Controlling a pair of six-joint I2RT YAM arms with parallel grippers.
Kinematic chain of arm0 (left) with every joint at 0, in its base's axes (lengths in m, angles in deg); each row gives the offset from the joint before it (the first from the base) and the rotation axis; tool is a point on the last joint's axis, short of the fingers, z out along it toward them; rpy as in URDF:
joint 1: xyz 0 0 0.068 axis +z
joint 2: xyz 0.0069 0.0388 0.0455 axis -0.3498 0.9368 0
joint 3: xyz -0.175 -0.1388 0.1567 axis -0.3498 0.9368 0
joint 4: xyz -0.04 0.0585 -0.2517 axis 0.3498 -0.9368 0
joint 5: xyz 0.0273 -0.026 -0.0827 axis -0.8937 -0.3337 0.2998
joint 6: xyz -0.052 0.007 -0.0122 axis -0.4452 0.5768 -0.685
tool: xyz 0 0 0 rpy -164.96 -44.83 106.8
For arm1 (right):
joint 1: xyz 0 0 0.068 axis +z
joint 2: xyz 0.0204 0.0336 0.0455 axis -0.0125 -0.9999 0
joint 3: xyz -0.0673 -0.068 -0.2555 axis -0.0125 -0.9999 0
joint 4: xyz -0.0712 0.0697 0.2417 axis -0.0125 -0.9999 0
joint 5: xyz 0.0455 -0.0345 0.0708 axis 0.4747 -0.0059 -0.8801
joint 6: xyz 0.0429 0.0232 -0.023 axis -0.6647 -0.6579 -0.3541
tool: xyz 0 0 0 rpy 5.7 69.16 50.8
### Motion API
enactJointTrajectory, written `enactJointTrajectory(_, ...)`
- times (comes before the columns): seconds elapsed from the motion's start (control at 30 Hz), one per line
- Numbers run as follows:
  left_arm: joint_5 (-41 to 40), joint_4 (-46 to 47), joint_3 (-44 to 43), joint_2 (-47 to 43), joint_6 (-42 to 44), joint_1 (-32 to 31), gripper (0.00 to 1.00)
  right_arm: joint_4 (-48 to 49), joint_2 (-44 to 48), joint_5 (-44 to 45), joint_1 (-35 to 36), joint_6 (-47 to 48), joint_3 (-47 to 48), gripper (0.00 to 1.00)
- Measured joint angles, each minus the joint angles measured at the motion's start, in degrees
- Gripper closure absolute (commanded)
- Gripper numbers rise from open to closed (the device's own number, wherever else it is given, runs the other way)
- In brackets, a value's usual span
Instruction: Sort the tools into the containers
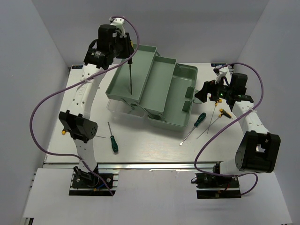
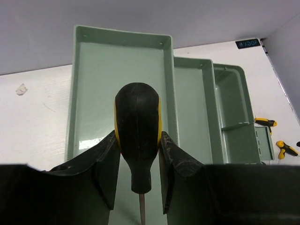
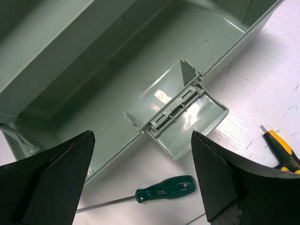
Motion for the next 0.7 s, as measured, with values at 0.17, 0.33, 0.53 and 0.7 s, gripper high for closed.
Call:
enactJointTrajectory(0.17,0.11,0.57,0.0,3.54,-0.04,-0.96,0.55,0.13,0.0,0.57,0.0,0.02,0.0,0.11)
enactJointTrajectory(0.33,-0.31,-0.2,0.04,5.62,-0.13,-1.14,0.41,0.11,0.0,1.49,0.0,0.09,0.0,0.11)
enactJointTrajectory(0.53,-0.33,1.01,0.07,5.27,-0.68,-1.11,0.4,-0.07,0.0,2.38,-0.04,0.15,0.0,0.11)
enactJointTrajectory(0.7,-0.33,2.99,4.94,2.01,-1.86,-1.11,0.6,-1.73,-0.33,4.63,-0.44,0.28,0.87,0.11)
